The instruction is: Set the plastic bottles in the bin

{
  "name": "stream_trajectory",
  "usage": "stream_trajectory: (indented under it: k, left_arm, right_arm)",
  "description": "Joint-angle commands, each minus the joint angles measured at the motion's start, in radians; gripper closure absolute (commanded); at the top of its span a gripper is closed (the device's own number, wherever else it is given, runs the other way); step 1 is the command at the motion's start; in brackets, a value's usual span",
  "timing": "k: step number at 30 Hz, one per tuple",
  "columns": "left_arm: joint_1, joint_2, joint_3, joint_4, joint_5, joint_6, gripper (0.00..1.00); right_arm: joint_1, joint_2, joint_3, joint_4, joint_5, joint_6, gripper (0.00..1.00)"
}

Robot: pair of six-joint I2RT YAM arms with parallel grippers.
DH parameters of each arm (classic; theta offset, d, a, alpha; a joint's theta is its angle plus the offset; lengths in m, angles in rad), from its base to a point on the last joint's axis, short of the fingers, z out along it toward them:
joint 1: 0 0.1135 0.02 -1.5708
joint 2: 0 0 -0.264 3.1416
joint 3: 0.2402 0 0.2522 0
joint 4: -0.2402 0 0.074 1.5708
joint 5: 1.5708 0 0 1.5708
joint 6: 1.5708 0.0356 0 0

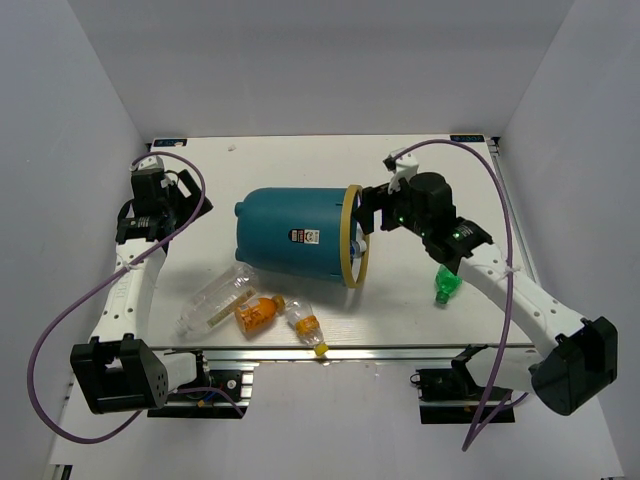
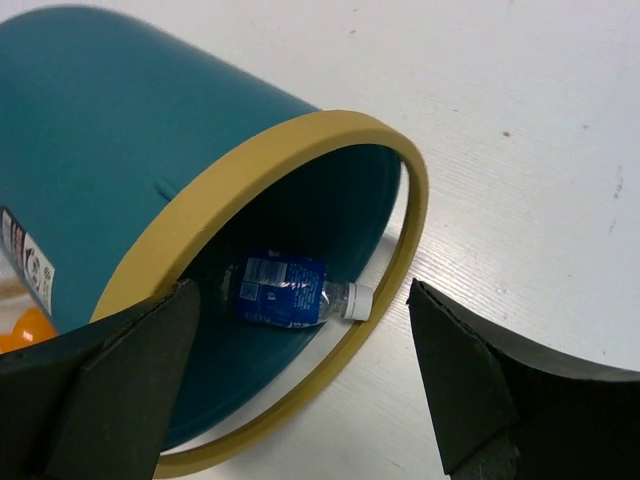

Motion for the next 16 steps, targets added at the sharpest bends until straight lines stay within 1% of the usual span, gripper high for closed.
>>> stream_trajectory:
  k: [1, 4, 8, 9, 12, 16]
  left_arm:
    - [-0.001, -0.008, 0.040, -0.011, -0.014, 0.010, 0.02]
    - [-0.001, -0.022, 0.047, -0.016, -0.040, 0.010, 0.02]
    - [-0.002, -0.028, 0.059, -0.014, -0.073, 0.004, 0.02]
    - [-0.001, -0.027, 0.064, -0.022, -0.089, -0.002, 0.02]
    - [-0.001, -0.042, 0.076, -0.027, -0.111, -0.020, 0.02]
    - [-0.002, -0.109, 0.055, 0.009, -0.117, -0.039, 0.02]
  right_arm:
    - [-0.002, -0.069, -0.025, 0.035, 0.132, 0.074, 0.11]
    - [-0.011, -0.121, -0.042, 0.022, 0.250, 0.120, 0.11]
    - [-0.011, -0.190, -0.059, -0.072, 0.391, 0.163, 0.11]
    - [-0.011, -0.209, -0.070, -0.073, 0.440, 0.173, 0.11]
    - [-0.013, -0.292, -0.133, -0.067, 0.471, 0.172, 0.11]
    - [-0.011, -0.400, -0.196, -0.077, 0.519, 0.186, 0.10]
